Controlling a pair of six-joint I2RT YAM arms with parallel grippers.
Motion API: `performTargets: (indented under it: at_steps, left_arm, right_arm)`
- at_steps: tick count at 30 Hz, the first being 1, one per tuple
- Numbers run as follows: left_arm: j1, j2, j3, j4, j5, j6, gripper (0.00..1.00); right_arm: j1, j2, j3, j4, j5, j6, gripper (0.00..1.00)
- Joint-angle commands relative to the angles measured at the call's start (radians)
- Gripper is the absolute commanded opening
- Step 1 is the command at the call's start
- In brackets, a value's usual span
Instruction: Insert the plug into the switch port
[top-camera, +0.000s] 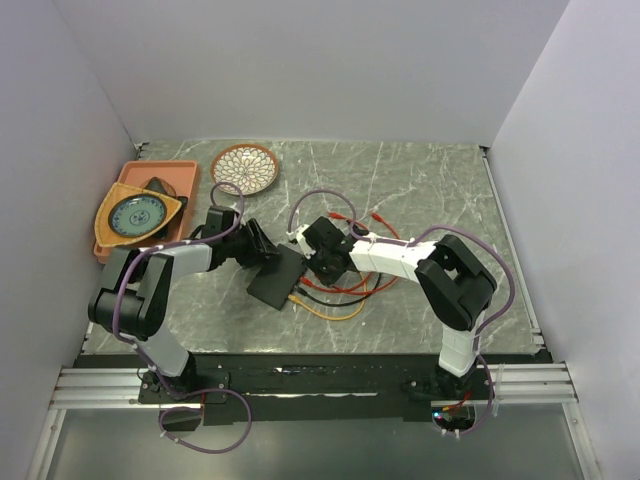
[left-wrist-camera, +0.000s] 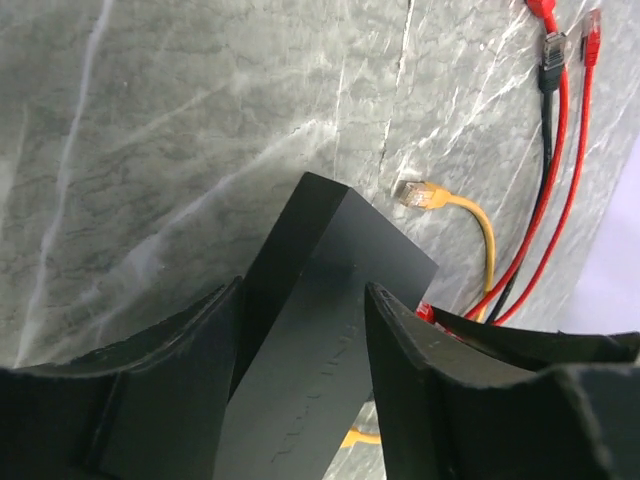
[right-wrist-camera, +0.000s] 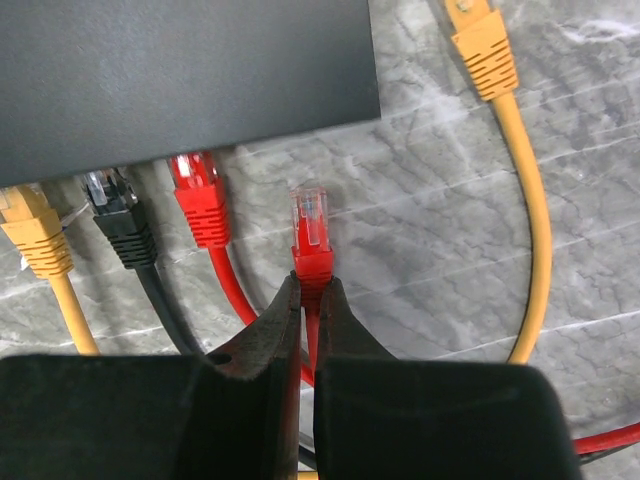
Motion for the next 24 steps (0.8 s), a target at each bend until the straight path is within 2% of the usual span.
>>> performTargets:
  at_steps: [1,12,24]
  left_arm:
    - [-0.018,0.005,0.011,-0.005,-0.056,0.019,0.55]
    - [-0.036,0.025,0.016,-0.035,-0.104,0.037,0.49]
    - [-0.039,0.043,0.019,-0.028,-0.069,0.036,0.45]
  right_arm:
    - [0.018,0.016,0.036,0.029,0.028,0.000,0.00]
    - [0.024,0.015,0.043,0.052,0.037,0.002,0.00]
    - [0.030,0.032,0.078,0.064,0.028,-0.013,0.00]
